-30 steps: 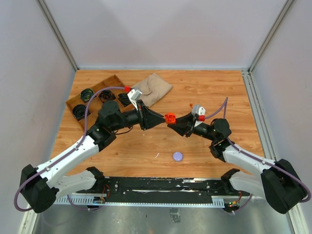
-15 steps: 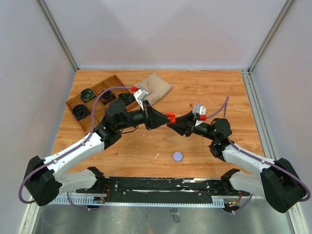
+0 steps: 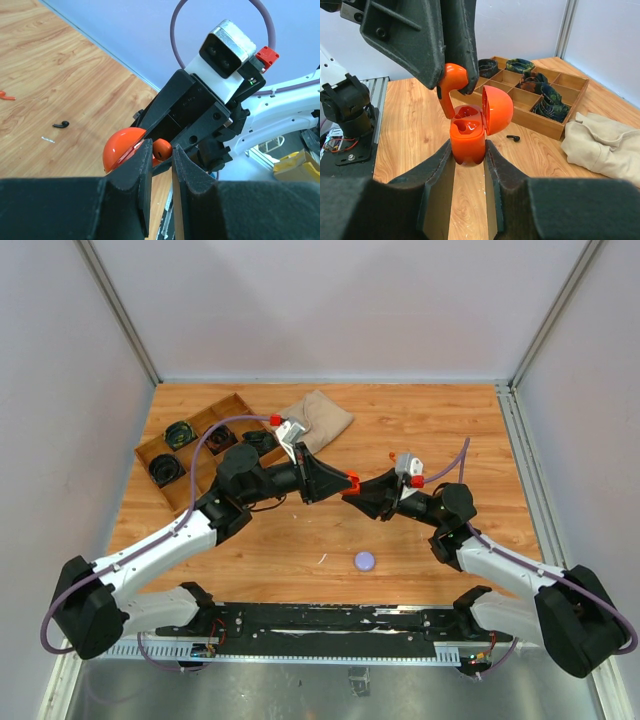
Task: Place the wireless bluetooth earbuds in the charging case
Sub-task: Place the earbud in the charging case, then pick up the earbud from the center of the board.
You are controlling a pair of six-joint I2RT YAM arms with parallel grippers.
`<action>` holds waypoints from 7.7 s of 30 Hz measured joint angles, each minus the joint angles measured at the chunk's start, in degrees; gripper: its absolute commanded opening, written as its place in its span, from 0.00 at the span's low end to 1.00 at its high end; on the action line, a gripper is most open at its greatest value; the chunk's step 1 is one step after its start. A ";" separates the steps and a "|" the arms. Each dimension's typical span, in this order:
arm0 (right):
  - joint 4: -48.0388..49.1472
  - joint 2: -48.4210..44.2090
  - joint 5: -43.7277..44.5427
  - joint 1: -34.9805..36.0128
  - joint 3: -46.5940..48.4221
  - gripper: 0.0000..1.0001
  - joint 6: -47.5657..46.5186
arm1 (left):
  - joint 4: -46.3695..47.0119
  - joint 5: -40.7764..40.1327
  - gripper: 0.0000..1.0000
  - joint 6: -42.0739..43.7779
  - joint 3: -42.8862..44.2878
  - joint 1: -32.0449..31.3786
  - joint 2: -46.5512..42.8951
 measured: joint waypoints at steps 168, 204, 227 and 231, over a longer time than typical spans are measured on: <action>18.93 11.19 -5.25 3.63 6.82 0.01 22.93 | 30.84 -3.63 0.40 -4.15 -19.80 3.06 -7.02; 16.83 9.73 -4.31 4.55 6.71 0.43 19.50 | 35.74 -4.52 0.00 -2.49 -23.30 3.04 -8.72; -37.13 -5.62 10.62 3.41 15.91 0.68 -8.31 | 32.15 -8.55 0.00 17.27 -31.69 3.04 -17.49; -47.06 -2.93 19.39 2.93 20.48 0.68 -12.92 | 33.73 -9.33 0.00 18.93 -34.23 3.04 -17.73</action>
